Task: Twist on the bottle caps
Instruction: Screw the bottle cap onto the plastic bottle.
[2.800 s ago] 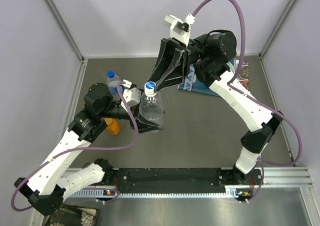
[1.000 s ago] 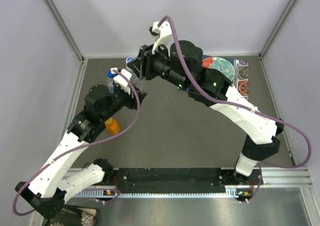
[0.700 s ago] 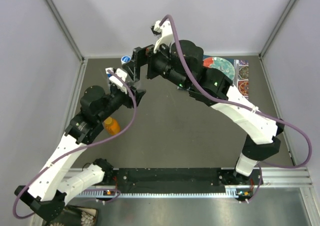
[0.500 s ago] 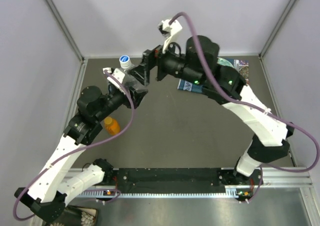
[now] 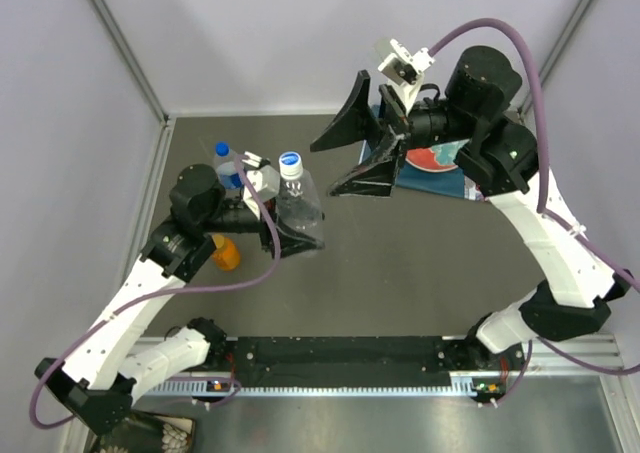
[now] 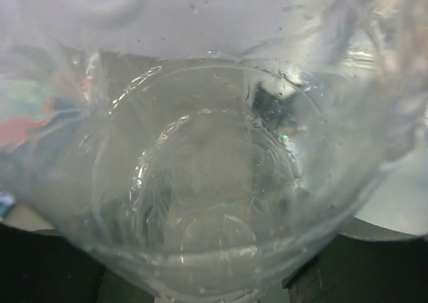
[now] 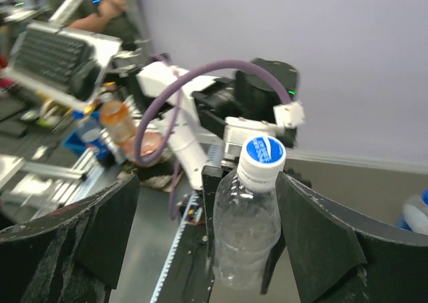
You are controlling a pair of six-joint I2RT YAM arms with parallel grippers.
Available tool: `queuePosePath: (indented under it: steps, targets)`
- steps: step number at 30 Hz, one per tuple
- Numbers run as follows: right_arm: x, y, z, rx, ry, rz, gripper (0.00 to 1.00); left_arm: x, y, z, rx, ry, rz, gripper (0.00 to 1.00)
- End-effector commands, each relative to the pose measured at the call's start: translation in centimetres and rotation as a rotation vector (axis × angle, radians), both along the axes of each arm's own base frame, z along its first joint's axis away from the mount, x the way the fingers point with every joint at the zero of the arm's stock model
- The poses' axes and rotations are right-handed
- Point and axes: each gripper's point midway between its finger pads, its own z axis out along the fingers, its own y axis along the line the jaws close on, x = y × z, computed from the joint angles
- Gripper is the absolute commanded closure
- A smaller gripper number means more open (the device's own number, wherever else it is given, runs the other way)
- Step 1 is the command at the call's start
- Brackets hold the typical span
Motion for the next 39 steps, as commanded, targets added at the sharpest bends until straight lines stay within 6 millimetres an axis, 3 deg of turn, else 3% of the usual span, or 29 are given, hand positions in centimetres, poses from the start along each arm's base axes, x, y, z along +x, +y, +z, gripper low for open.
queuePosePath:
  steps: [1, 3, 5, 6, 8, 11, 26, 32, 39]
  targets:
    - [-2.1, -0.9, 0.5, 0.045, -0.104, 0.286, 0.18, -5.8, -0.1, 0.7, -0.017, 0.023, -0.339, 1.0]
    - [-1.3, -0.9, 0.3, 0.03, -0.048, 0.303, 0.2, -6.3, -0.2, 0.6, -0.009, 0.023, -0.37, 1.0]
    - [-0.6, -0.5, 1.2, 0.092, -0.121, 0.33, 0.23, -6.4, -0.2, 0.6, -0.008, 0.015, -0.387, 1.0]
    - [-0.7, -0.5, 0.6, 0.046, -0.001, 0.36, 0.26, -6.3, -0.3, 0.6, -0.007, 0.014, -0.389, 1.0]
    - [0.0, 0.1, 0.6, 0.079, -0.035, 0.38, 0.3, -6.2, -0.4, 0.6, -0.007, 0.008, -0.395, 1.0]
    - [0.6, 0.7, 0.0, 0.055, 0.054, 0.409, 0.34, -6.2, -0.5, 0.5, -0.005, 0.009, -0.401, 1.0]
    - [-1.5, 0.6, -0.8, 0.045, 0.05, 0.469, 0.38, -5.0, -1.0, 0.3, 0.0, -0.021, -0.346, 1.0]
    - [-2.0, 1.5, -1.3, 0.026, 0.066, 0.479, 0.42, -4.6, -1.2, 0.5, -0.001, -0.023, -0.329, 1.0]
    - [-2.4, 1.8, -1.5, 0.028, 0.059, 0.488, 0.53, -4.1, -1.3, 0.5, 0.0, -0.025, -0.297, 1.0]
